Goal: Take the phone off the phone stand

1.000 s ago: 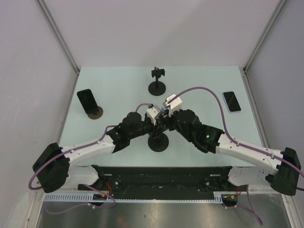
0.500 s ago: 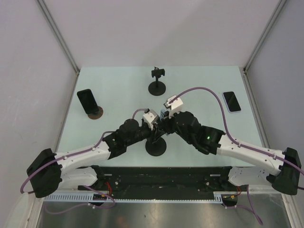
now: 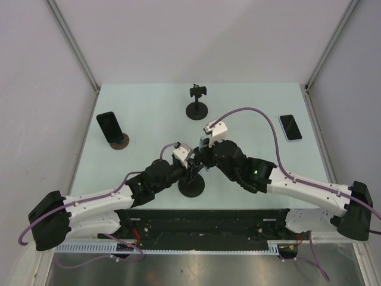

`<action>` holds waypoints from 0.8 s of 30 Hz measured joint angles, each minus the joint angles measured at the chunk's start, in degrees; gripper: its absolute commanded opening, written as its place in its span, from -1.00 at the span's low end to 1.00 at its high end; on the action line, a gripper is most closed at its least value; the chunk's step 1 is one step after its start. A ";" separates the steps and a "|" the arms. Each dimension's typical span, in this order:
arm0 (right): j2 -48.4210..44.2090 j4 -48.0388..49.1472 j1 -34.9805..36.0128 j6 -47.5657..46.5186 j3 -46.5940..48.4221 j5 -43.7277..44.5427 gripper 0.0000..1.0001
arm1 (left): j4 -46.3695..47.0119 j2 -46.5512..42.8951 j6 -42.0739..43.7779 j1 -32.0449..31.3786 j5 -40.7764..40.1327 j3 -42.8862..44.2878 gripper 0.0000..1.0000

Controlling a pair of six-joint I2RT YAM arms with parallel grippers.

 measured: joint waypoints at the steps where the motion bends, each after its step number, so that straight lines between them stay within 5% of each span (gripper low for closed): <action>1: 0.26 0.00 0.11 -0.13 0.11 0.98 -1.00 | 0.28 0.00 0.02 -0.39 -0.79 -0.20 -1.00; 12: 0.55 0.00 0.00 -1.05 0.28 3.98 -1.00 | 4.35 -1.01 -0.04 -1.62 -5.46 -2.64 -0.96; 18: 0.55 0.81 -0.02 -4.17 0.28 0.76 -1.00 | 4.68 -2.34 0.98 -1.64 -4.33 -3.76 -0.11; 24: 0.55 1.40 0.07 -5.64 0.28 -1.31 -1.00 | 4.72 -2.29 2.45 0.31 2.86 -3.78 0.15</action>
